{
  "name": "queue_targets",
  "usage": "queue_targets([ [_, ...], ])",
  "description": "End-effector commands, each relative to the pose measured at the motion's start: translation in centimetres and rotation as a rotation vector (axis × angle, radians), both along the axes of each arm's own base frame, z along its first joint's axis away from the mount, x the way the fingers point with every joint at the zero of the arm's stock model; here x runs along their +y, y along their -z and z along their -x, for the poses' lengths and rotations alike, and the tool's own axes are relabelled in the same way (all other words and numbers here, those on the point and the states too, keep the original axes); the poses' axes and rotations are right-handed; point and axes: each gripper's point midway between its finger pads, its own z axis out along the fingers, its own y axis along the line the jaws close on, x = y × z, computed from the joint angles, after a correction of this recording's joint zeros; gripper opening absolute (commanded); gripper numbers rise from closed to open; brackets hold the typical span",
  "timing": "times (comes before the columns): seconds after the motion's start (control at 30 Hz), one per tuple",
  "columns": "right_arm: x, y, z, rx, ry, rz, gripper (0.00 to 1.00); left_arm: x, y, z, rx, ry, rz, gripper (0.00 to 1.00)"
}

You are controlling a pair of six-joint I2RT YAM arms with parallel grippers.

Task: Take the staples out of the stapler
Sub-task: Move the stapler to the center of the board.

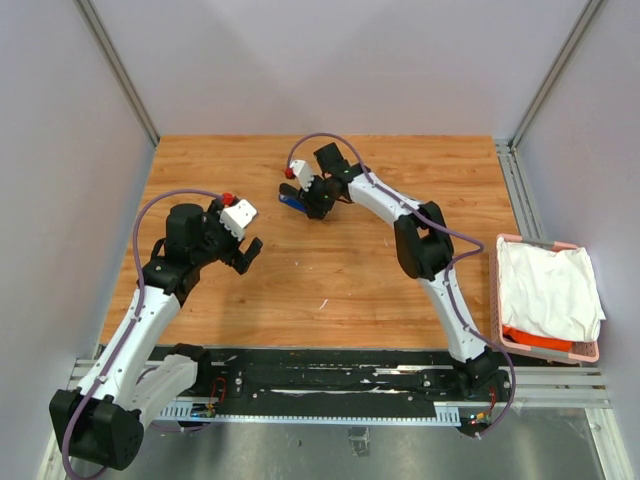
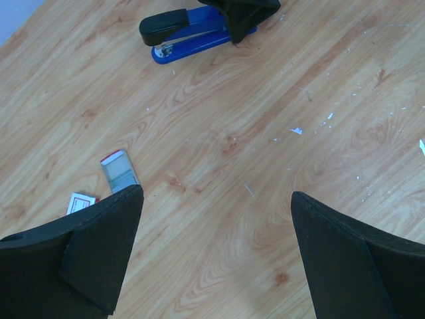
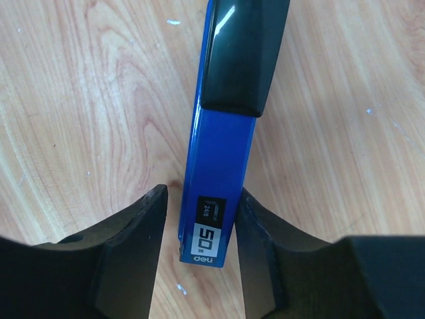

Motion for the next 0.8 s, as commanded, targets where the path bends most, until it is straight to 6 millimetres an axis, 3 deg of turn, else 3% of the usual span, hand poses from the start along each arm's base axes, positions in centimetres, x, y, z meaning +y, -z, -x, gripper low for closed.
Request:
queue_targets([
  [0.0,0.1,0.2,3.0,0.061,-0.033,0.017,0.44,-0.2,-0.1,0.0,-0.011,0.022,0.003,0.98],
  [0.1,0.2,0.0,4.1,0.061,-0.049,0.026,0.31,-0.2,-0.1,0.1,-0.012,0.026,0.005,0.98],
  [0.43,-0.9,-1.0,8.7,0.071,-0.101,0.063,0.25,-0.5,-0.2,0.4,-0.009,0.044,0.011,0.98],
  [0.77,-5.0,0.5,13.8,0.084,-0.196,0.152,0.23,-1.4,-0.5,1.5,0.003,0.118,0.022,0.98],
])
